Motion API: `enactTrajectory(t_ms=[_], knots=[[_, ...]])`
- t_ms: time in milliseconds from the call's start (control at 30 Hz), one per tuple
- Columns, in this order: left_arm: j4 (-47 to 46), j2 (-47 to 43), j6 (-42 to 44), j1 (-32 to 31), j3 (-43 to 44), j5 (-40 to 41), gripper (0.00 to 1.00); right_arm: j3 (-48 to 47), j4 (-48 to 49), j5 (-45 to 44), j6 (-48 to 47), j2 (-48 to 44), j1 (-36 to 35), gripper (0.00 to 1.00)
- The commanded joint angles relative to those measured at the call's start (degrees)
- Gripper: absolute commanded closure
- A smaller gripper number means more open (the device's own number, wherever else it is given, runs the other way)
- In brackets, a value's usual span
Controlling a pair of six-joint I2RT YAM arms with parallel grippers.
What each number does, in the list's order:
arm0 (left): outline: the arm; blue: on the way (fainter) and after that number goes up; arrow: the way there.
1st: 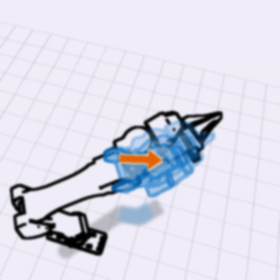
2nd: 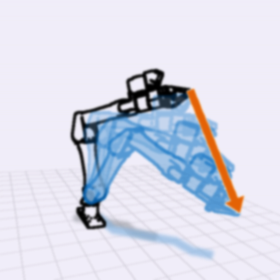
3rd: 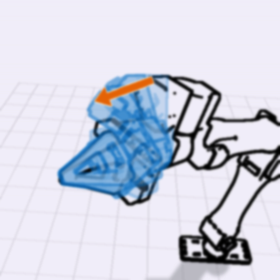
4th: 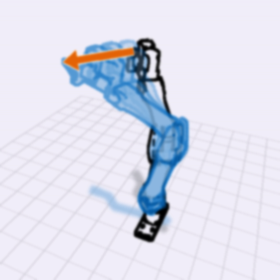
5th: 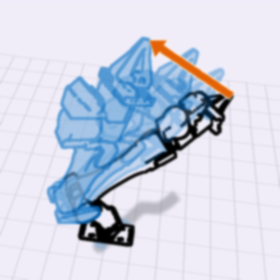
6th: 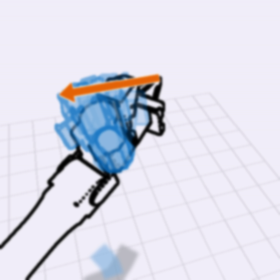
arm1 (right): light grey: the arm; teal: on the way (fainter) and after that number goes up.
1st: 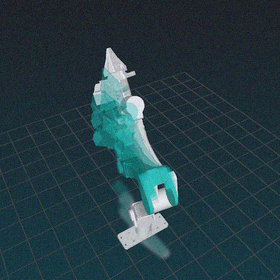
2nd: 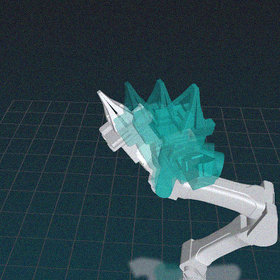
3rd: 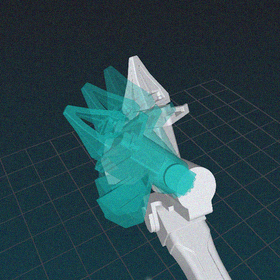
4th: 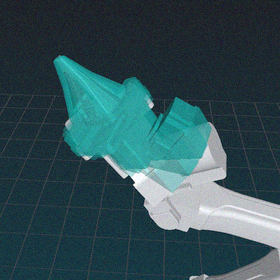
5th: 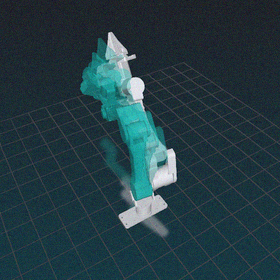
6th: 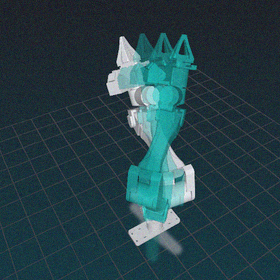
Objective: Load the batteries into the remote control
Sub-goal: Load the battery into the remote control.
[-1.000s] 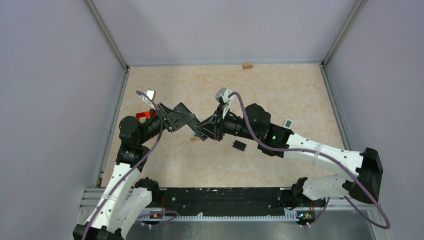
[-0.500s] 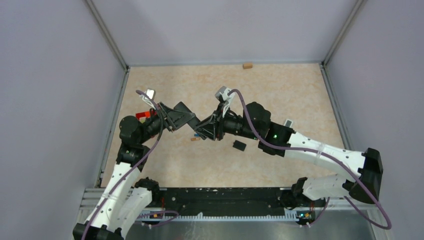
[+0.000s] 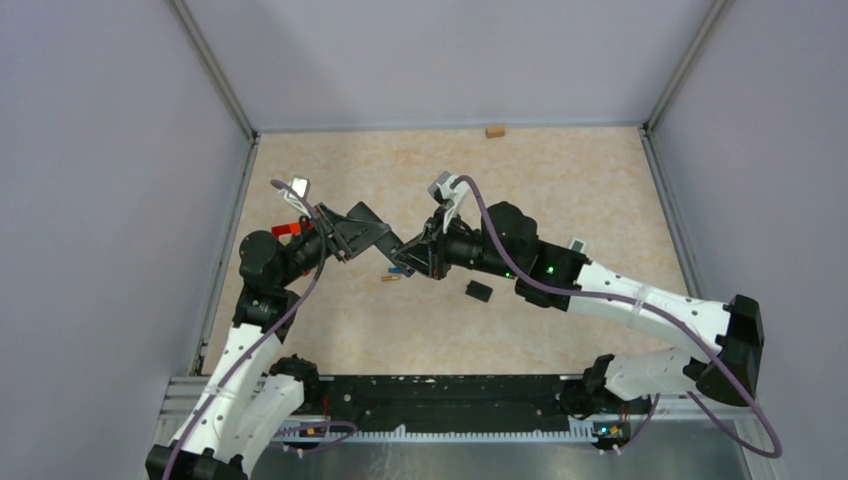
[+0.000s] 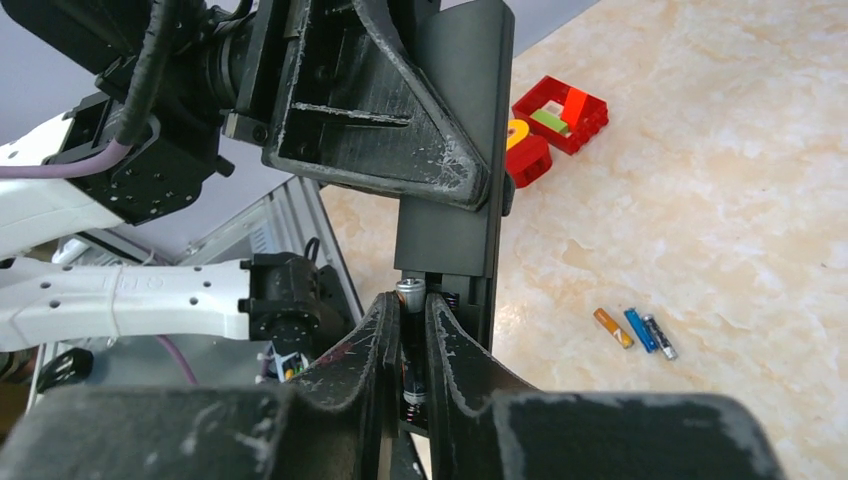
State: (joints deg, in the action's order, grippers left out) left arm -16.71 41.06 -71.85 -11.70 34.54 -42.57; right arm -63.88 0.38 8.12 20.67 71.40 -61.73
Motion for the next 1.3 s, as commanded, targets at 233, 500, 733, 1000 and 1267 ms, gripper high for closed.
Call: enactTrajectory(t_ms=[233,500,733,1000,1267], knots=[[-4.7,-0.6,-1.0,-0.2,0.7,0.2,1.0,-2.4,2.8,-5.0,3.9,2.0,-0.2,0.95],[-4.8,-0.7,-0.9,-0.2,1.5,0.5,1.0,-0.7,0.8,-4.5,2.7,-1.2,-0.2,0.84],[-4.4,-0.5,-0.1,-0.2,1.6,1.1,1.0,-3.3,-2.6,-5.8,4.1,-2.6,-0.2,0.68],[-4.5,0.0,2.1,-0.2,2.2,2.4,1.0,-6.1,-6.3,-8.7,8.3,-4.9,-0.2,0.5],[-10.3,3.0,2.9,-0.2,3.0,6.2,1.0,-2.3,-12.5,-23.8,28.7,-7.0,0.3,0.11]])
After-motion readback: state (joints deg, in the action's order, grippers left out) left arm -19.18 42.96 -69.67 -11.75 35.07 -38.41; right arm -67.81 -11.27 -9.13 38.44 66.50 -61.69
